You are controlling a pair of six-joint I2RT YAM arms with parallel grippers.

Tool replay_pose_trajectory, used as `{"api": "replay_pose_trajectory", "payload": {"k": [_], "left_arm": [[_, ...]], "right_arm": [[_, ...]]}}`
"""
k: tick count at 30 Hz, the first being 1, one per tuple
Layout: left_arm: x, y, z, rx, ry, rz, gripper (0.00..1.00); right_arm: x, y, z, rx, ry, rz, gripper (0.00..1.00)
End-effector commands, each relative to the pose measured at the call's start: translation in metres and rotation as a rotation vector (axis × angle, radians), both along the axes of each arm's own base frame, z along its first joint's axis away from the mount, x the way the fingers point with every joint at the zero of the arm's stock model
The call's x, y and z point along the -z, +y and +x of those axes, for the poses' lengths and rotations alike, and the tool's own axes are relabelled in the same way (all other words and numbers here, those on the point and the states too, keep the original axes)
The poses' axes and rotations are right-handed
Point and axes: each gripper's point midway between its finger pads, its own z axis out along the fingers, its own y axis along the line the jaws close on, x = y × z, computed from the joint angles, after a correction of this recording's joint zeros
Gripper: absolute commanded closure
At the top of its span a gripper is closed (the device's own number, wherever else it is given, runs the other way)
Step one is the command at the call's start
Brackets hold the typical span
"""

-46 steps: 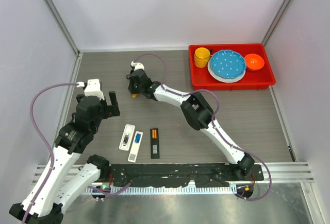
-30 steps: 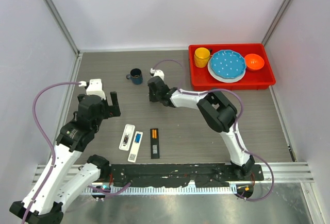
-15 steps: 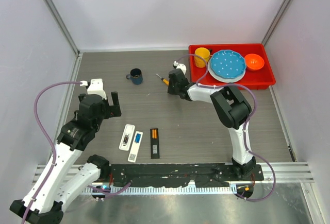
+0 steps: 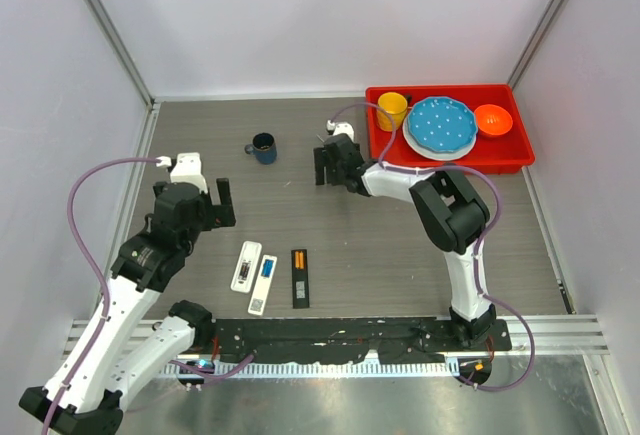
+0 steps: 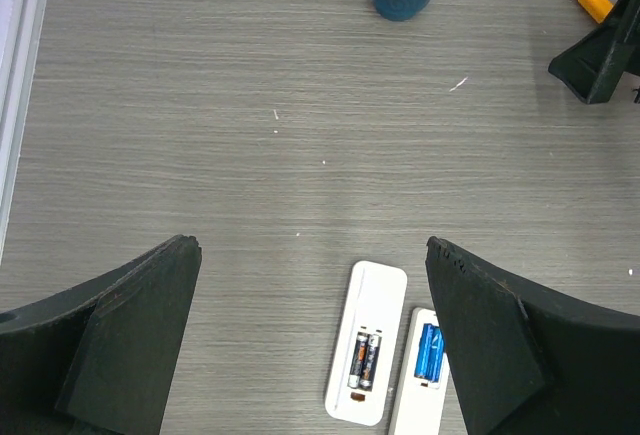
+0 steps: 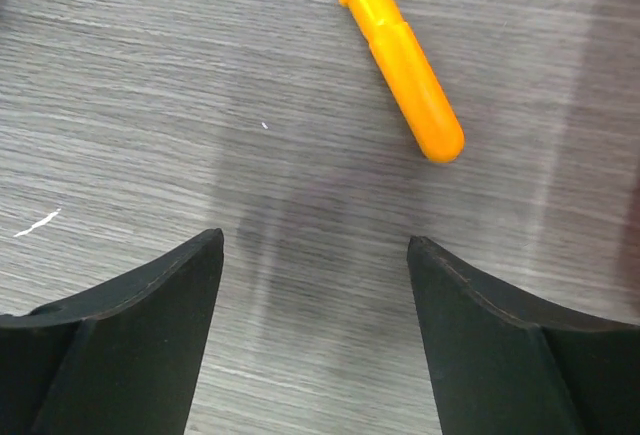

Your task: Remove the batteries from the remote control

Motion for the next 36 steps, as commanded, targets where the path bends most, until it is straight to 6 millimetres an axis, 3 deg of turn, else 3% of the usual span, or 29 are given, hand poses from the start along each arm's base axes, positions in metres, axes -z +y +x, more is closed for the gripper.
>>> {"api": "replay_pose_trajectory", "payload": {"k": [1,5,6,8,9,11,12,13,18,23,26,29,33,36], "left_arm": [[-0.013,-0.003,0.004,0.018,-0.029,-0.004,0.00],[-0.011,-0.004,0.004,0.021,-0.022,-0.002,0.00],[-0.010,-0.004,0.005,0.021,-0.017,0.000,0.00],[-0.009,-0.004,0.005,0.023,-0.013,0.002,0.00],[-0.010,-0.005,0.004,0.026,-0.015,0.000,0.00],[-0.008,-0.005,0.005,0.027,-0.010,0.001,0.00],[-0.008,-0.005,0.005,0.027,-0.010,0.001,0.00],[-0.008,-0.006,0.005,0.029,-0.009,0.002,0.00],[-0.007,-0.006,0.006,0.030,-0.003,0.004,0.00],[-0.004,-0.008,0.006,0.038,0.011,0.006,0.00],[-0.003,-0.009,0.006,0.043,0.018,0.007,0.00],[-0.004,-0.009,0.006,0.043,0.015,0.006,0.00],[-0.005,-0.008,0.006,0.040,0.009,0.007,0.00],[-0.005,-0.009,0.005,0.043,0.008,0.003,0.00]], "right_arm": [[-0.060,-0.001,0.031,-0.063,-0.142,-0.010,0.16],[-0.072,-0.007,0.058,-0.081,-0.159,0.069,0.13],[-0.061,-0.016,0.065,-0.063,-0.132,0.060,0.13],[-0.073,-0.012,0.083,-0.061,-0.153,0.084,0.13],[-0.056,-0.017,0.086,-0.055,-0.113,0.056,0.13],[-0.063,-0.015,0.097,-0.053,-0.119,0.045,0.13],[-0.038,-0.018,0.097,-0.052,-0.058,0.017,0.14],[-0.050,-0.012,0.106,-0.057,-0.074,0.031,0.16],[-0.027,-0.002,0.104,-0.086,-0.009,0.044,0.26],[-0.020,-0.002,0.098,-0.084,0.012,0.055,0.30],[-0.013,-0.006,0.095,-0.067,0.030,0.045,0.39],[-0.007,-0.011,0.090,-0.054,0.052,0.035,0.59],[0.004,-0.021,0.073,-0.022,0.078,-0.008,0.95],[0.003,-0.029,0.057,0.002,0.091,-0.031,0.99]]}}
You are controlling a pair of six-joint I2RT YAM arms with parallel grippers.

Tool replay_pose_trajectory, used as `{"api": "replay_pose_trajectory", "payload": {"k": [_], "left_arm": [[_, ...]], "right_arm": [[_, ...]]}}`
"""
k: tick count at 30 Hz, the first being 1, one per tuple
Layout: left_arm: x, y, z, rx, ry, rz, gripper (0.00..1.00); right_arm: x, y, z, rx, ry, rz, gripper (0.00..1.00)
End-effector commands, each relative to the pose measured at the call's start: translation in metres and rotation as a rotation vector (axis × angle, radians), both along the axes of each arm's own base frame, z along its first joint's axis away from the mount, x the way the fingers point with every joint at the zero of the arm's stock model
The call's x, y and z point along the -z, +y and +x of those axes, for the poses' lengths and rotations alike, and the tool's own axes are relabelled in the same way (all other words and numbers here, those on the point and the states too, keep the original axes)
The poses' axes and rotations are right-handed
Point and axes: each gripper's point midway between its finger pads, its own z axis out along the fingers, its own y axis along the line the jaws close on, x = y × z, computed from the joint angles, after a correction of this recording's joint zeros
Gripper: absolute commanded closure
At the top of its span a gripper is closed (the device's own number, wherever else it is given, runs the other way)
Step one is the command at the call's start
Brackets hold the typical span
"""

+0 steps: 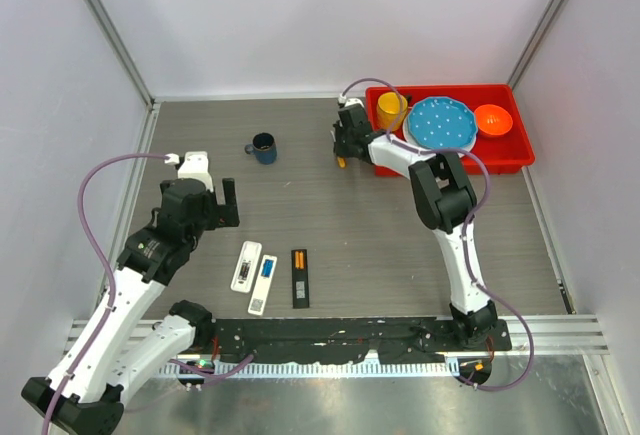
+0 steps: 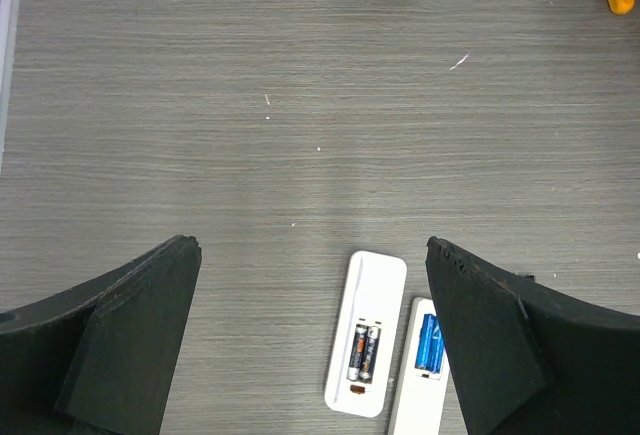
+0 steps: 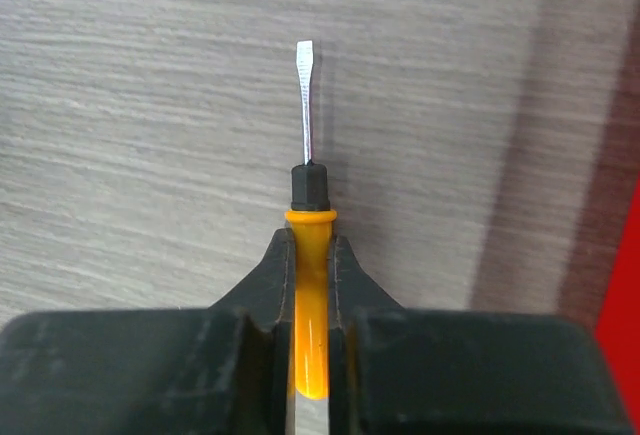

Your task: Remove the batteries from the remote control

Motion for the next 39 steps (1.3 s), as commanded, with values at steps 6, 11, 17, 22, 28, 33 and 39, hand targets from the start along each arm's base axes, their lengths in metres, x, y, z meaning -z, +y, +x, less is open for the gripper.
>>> {"api": "replay_pose_trajectory", "payload": {"k": [6,11,17,22,28,33,39], "left_arm": [[-0.018,-0.006,0.001,0.033,-0.043,-0.028,0.00],[-0.016,-0.018,0.001,0.076,-0.022,-0.059,0.02],[-0.009,-0.048,0.000,0.174,0.026,-0.090,0.02],[0.001,-0.072,0.000,0.212,0.100,-0.044,0.00],[0.039,-0.124,0.000,0.270,0.200,-0.019,0.00],[0.064,-0.173,-0.008,0.353,0.232,-0.028,0.00],[0.073,-0.196,-0.014,0.384,0.242,-0.036,0.00]], "right_arm": [[0.004,-0.024,-0.098,0.033,0.128,-0.041,0.99],[0.006,-0.045,-0.178,0.019,0.194,-0.012,0.99],[0.006,-0.080,-0.254,0.056,0.216,-0.020,0.98],[-0.008,-0.112,-0.279,0.125,0.174,-0.024,0.69],[-0.021,-0.130,-0.298,0.154,0.150,-0.006,0.39],[-0.004,-0.131,-0.314,0.176,0.239,0.000,0.39],[0.012,-0.147,-0.320,0.282,0.288,-0.057,0.39]]}}
